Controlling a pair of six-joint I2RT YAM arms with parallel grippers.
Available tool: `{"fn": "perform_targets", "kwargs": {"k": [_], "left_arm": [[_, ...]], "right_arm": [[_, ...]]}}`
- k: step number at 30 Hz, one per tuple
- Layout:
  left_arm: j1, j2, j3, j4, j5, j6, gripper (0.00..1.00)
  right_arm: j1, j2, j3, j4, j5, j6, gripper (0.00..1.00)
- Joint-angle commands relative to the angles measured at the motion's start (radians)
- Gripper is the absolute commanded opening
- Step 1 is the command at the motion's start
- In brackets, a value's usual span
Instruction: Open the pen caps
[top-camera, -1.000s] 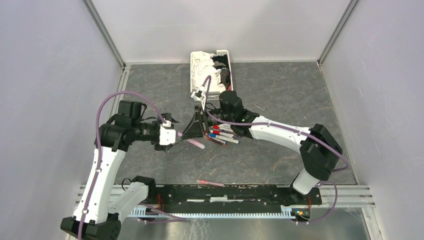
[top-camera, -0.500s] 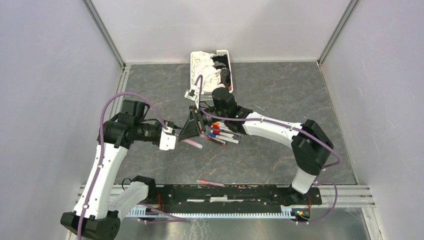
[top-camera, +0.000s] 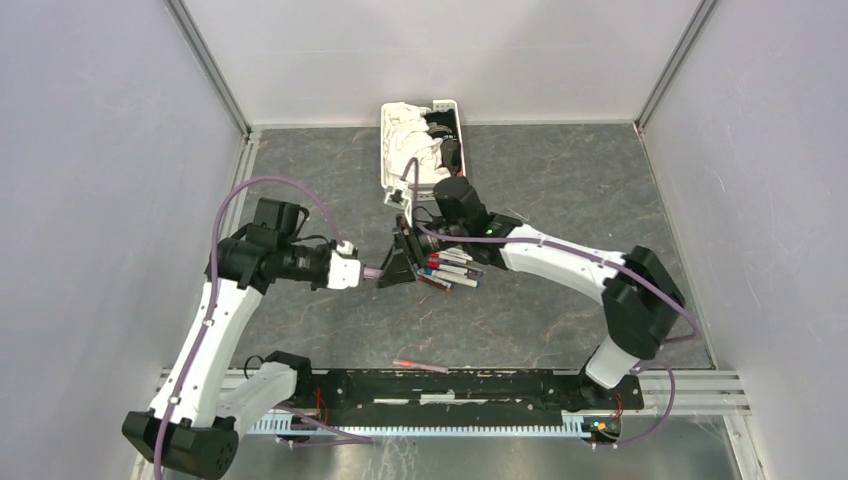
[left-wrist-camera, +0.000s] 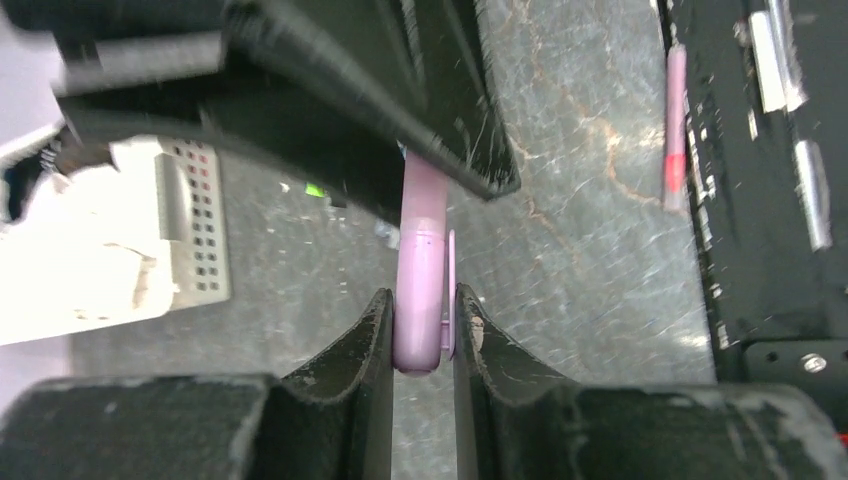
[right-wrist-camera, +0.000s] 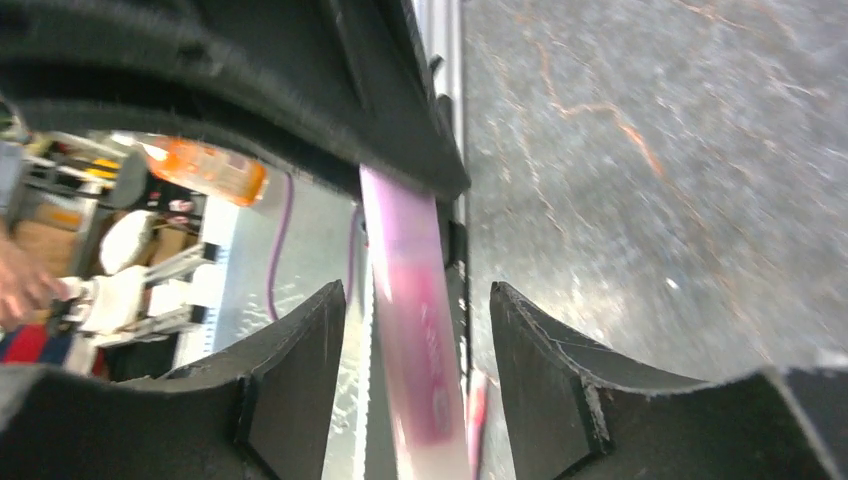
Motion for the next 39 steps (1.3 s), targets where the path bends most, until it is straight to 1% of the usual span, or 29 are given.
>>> {"fn": "perform_targets", "kwargs": {"k": [1,3,5,8,10,14,16,19,20,21,22,24,25,26,28,30,34,37,39], "left_arm": [[-0.004,0.060,0.024,0.065,0.072,-0.296,0.02],[-0.004,0.078,0.011,0.061,0.106,-0.371,0.02],[-0.004,0.079,-0.002,0.046,0.133,-0.390,0.02],[-0.004,0.068,-0.003,0.067,0.145,-0.434,0.02],[-0.004,0.066,0.009,0.088,0.146,-0.493,0.02],[-0.004,0.066,0.021,0.090,0.151,-0.523,0.02],[-0.004,0.065,0.020,0.082,0.151,-0.521,0.02],[-0.004,0.066,0.018,0.068,0.151,-0.511,0.03],[-0.004,0.066,0.016,0.064,0.151,-0.507,0.04],[-0.004,0.066,0.017,0.052,0.152,-0.499,0.07],[-0.004,0.068,0.018,0.044,0.154,-0.487,0.13],[-0.004,0.076,0.024,0.002,0.154,-0.448,0.38],[-0.004,0.078,0.027,-0.024,0.155,-0.422,0.49],[-0.004,0.082,0.029,-0.044,0.155,-0.391,0.58],[-0.005,0.087,0.030,-0.065,0.157,-0.354,0.68],[-0.006,0.094,0.031,-0.068,0.164,-0.335,0.69],[-0.011,0.120,0.051,-0.069,0.191,-0.323,0.69],[-0.017,0.136,0.061,-0.070,0.194,-0.320,0.65],[-0.022,0.145,0.058,-0.069,0.190,-0.310,0.61]], "right_arm": [[-0.016,-0.162,-0.059,-0.218,0.148,-0.310,0.61],[-0.015,-0.203,-0.090,-0.241,0.215,-0.364,0.59],[-0.014,-0.237,-0.108,-0.236,0.253,-0.392,0.56],[-0.011,-0.259,-0.109,-0.230,0.252,-0.420,0.55],[0.000,-0.252,-0.087,-0.251,0.248,-0.451,0.56],[0.039,-0.207,-0.026,-0.312,0.291,-0.515,0.58],[0.057,-0.174,0.010,-0.341,0.313,-0.533,0.58],[0.074,-0.139,0.049,-0.357,0.343,-0.544,0.52],[0.077,-0.132,0.059,-0.356,0.349,-0.546,0.46],[0.081,-0.128,0.068,-0.355,0.353,-0.549,0.38],[0.081,-0.127,0.075,-0.357,0.355,-0.550,0.30],[0.081,-0.132,0.079,-0.359,0.359,-0.555,0.13],[0.081,-0.138,0.078,-0.358,0.362,-0.558,0.07],[0.080,-0.142,0.074,-0.360,0.363,-0.563,0.03],[0.080,-0.148,0.070,-0.363,0.363,-0.569,0.00],[0.083,-0.143,0.073,-0.370,0.361,-0.572,0.00],[0.088,-0.123,0.095,-0.385,0.354,-0.576,0.00],[0.092,-0.110,0.113,-0.377,0.346,-0.568,0.00],[0.095,-0.095,0.137,-0.376,0.333,-0.564,0.00]]}}
